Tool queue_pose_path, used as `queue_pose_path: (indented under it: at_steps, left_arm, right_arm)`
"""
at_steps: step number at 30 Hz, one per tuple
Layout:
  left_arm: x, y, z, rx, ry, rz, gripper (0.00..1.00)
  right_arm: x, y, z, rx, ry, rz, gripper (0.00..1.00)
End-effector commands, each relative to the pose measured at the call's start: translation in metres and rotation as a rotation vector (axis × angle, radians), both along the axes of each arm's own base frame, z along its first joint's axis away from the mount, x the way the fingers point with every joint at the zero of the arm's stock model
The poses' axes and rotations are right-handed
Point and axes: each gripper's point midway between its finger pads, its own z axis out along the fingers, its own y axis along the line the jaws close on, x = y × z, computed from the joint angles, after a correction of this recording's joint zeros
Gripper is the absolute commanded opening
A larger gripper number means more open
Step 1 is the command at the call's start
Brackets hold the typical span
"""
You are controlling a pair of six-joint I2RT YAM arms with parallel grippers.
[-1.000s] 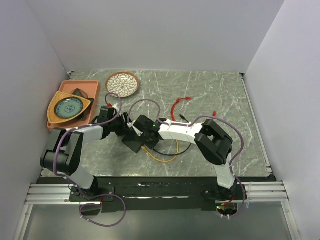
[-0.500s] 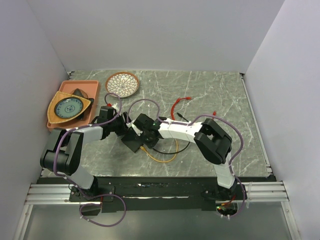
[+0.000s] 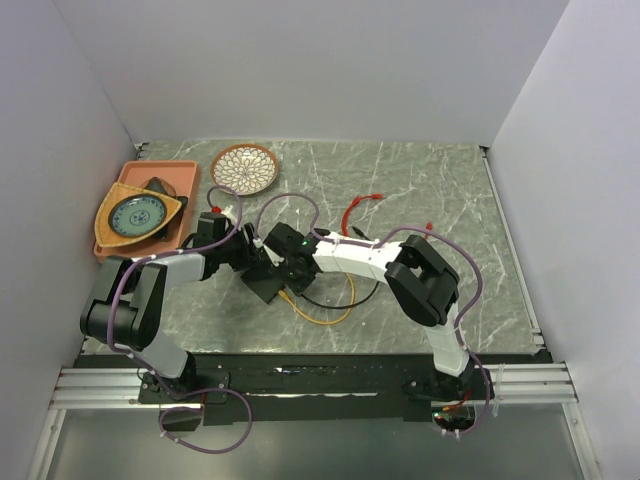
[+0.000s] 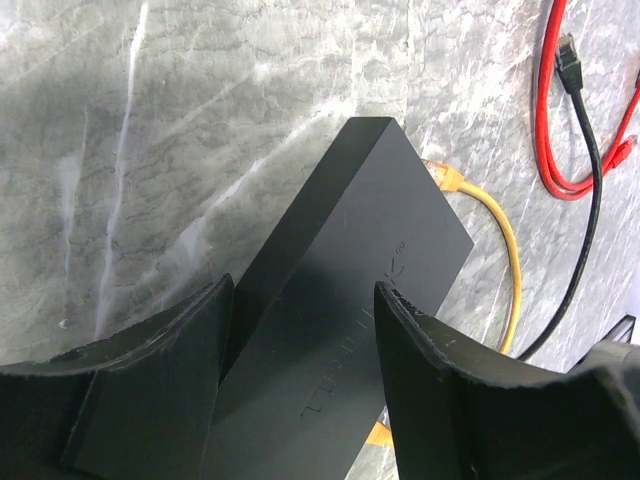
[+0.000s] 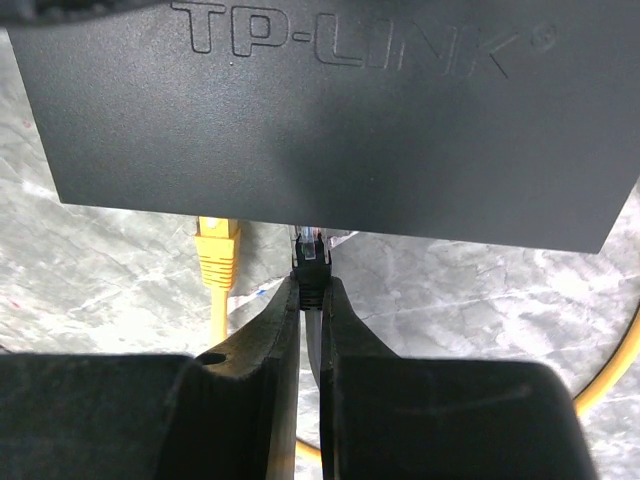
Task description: Insert the plug into the switch port
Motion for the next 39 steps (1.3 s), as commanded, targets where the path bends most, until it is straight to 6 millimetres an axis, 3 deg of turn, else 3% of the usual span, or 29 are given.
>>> queue_pose_path:
  at_steps: [1,9,20,30,39]
  left_arm:
    - [-0.037,-0.022,-0.004,-0.095,0.117,-0.095,0.63]
    - [-0.042,-0.021,-0.009,-0.095,0.136,-0.090,0.61]
    - [-0.049,-0.023,-0.012,-0.110,0.161,-0.105,0.56]
    - [-0.054,-0.022,-0.016,-0.109,0.182,-0.110,0.50]
    - [-0.056,-0.025,-0.019,-0.116,0.193,-0.128,0.50]
  right_arm:
    - [0.053,0.065,0.059,0.287,-0.164,-0.090,0.00]
    - [0.059,0.073,0.063,0.312,-0.168,-0.114,0.00]
    - [0.061,0.071,0.038,0.301,-0.172,-0.143,0.00]
    - [0.069,0.086,0.063,0.391,-0.184,-0.199,0.00]
    - [0.080,0.089,0.062,0.393,-0.203,-0.180,0.00]
